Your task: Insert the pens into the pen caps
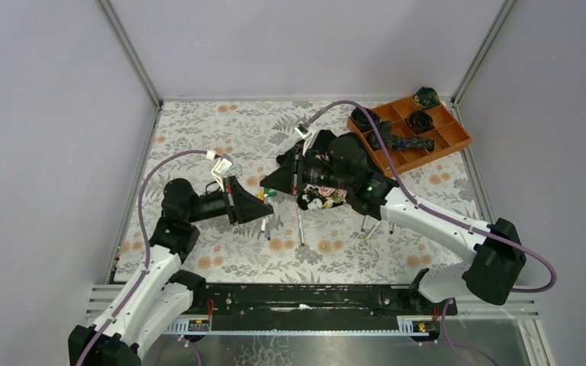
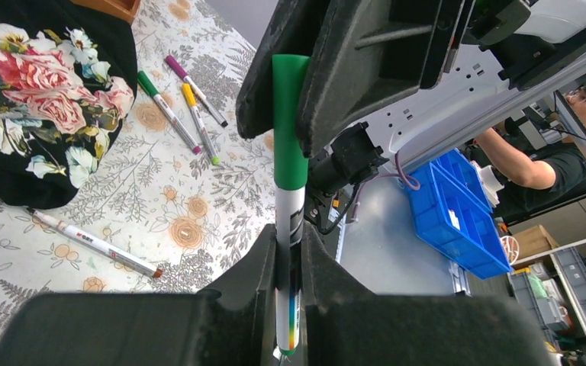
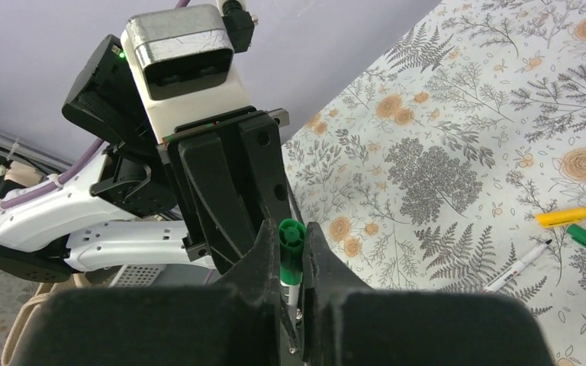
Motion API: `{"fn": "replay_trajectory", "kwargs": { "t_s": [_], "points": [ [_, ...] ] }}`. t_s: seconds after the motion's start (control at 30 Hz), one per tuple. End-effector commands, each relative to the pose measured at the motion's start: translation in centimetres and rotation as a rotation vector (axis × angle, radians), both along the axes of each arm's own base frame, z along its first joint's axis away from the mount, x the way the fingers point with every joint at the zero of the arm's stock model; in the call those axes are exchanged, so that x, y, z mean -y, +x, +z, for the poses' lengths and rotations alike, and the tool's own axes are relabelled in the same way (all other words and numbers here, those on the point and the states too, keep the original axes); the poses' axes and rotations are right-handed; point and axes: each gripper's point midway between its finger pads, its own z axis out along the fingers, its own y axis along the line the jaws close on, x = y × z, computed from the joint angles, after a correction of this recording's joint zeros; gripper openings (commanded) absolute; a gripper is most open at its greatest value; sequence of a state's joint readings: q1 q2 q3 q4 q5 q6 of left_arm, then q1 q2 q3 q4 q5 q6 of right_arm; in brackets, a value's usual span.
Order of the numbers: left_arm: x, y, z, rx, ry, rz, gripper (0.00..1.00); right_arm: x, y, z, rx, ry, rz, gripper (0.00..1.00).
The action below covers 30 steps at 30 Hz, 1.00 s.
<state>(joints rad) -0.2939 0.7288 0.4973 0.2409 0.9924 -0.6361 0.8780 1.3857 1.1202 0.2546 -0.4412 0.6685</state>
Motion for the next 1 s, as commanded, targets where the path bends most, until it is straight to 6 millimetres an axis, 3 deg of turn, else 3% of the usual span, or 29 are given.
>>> {"fn": "replay_trajectory", "kwargs": {
  "t_s": [0.0, 0.1, 0.33, 0.43, 0.5, 0.53, 0.67, 0.73, 0.83, 0.97],
  "points": [
    [0.2, 0.6, 3.3, 0.102, -0.058, 0.008, 0.0, 0.0, -1.9, -0.6, -0.028, 0.024, 0.078, 0.0],
    [0.3, 1.4, 4.4, 0.128, -0.083, 0.03, 0.0, -0.1, -3.0, -2.5, -0.08, 0.01, 0.102, 0.0],
    [0.2, 3.4, 7.5, 0.211, -0.138, 0.098, 0.0, -0.1, -8.0, -8.7, -0.218, -0.1, 0.161, 0.0],
    [0.4, 4.2, 7.4, 0.201, -0.133, 0.107, 0.0, 1.2, -7.7, -9.6, -0.238, -0.129, 0.086, 0.0],
    [0.7, 4.9, 5.7, 0.143, -0.09, 0.1, 0.0, 2.4, -5.4, -8.6, -0.167, -0.182, -0.035, 0.0],
    [0.8, 5.1, 4.7, 0.105, -0.064, 0.101, 0.06, 3.1, -3.8, -7.6, -0.128, -0.2, -0.103, 0.0],
    [0.4, 5.4, -0.3, 0.005, 0.089, 0.174, 0.53, 8.9, 2.9, -4.6, -0.035, -0.245, -0.427, 0.0],
    [-0.3, 5.6, -2.9, -0.055, 0.178, 0.248, 0.64, 12.2, 4.9, -4.0, -0.005, -0.279, -0.548, 0.0],
    [-1.7, 5.6, -6.7, -0.178, 0.284, 0.361, 0.69, 17.1, 6.9, -5.2, 0.007, -0.409, -0.671, 0.0],
    [-3.7, 5.1, -11.9, -0.369, 0.411, 0.52, 0.68, 23.1, 8.3, -9.9, -0.092, -0.589, -0.729, 0.0]
  ]
}}
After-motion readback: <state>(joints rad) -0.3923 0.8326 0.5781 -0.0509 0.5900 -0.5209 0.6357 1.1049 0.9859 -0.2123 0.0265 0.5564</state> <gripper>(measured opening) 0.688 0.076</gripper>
